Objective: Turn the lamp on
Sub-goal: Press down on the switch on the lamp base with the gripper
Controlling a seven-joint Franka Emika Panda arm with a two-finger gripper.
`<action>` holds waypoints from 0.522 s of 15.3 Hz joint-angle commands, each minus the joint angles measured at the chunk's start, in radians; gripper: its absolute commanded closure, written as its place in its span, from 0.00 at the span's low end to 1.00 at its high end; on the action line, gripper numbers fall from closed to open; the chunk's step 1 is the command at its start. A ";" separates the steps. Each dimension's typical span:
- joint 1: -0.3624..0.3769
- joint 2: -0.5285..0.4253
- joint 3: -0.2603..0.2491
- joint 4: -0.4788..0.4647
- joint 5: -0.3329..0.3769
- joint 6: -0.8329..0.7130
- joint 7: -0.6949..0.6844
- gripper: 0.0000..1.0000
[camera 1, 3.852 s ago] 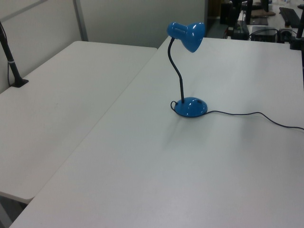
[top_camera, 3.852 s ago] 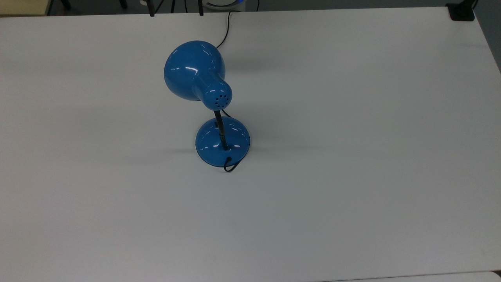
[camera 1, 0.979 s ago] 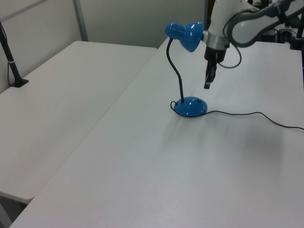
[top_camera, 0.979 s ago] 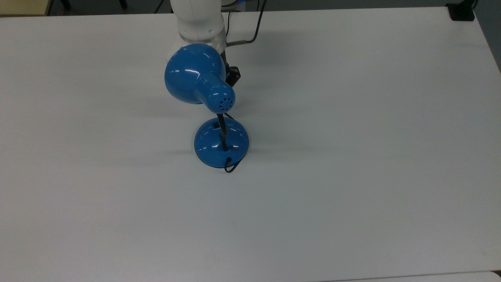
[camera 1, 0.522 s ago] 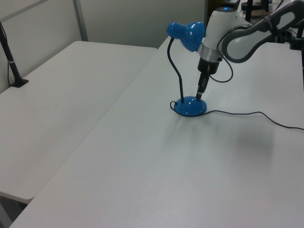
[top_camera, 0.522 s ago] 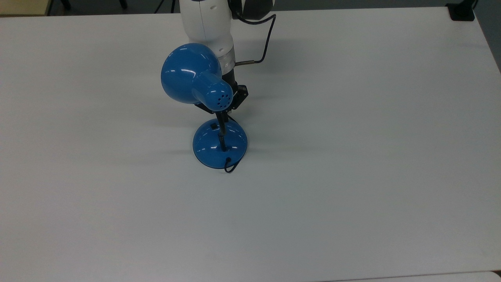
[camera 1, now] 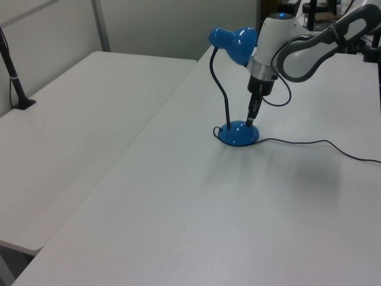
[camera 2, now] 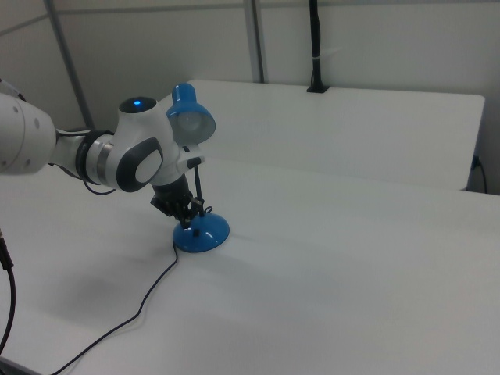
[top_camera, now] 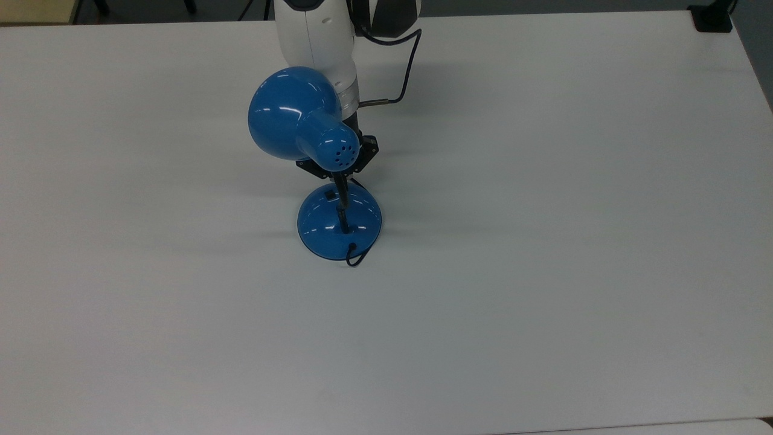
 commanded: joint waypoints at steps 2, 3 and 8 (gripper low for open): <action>-0.012 0.010 -0.004 -0.012 -0.039 0.029 0.021 1.00; -0.015 0.010 -0.005 -0.012 -0.039 0.029 0.021 1.00; -0.018 0.027 -0.016 -0.009 -0.040 0.065 0.022 1.00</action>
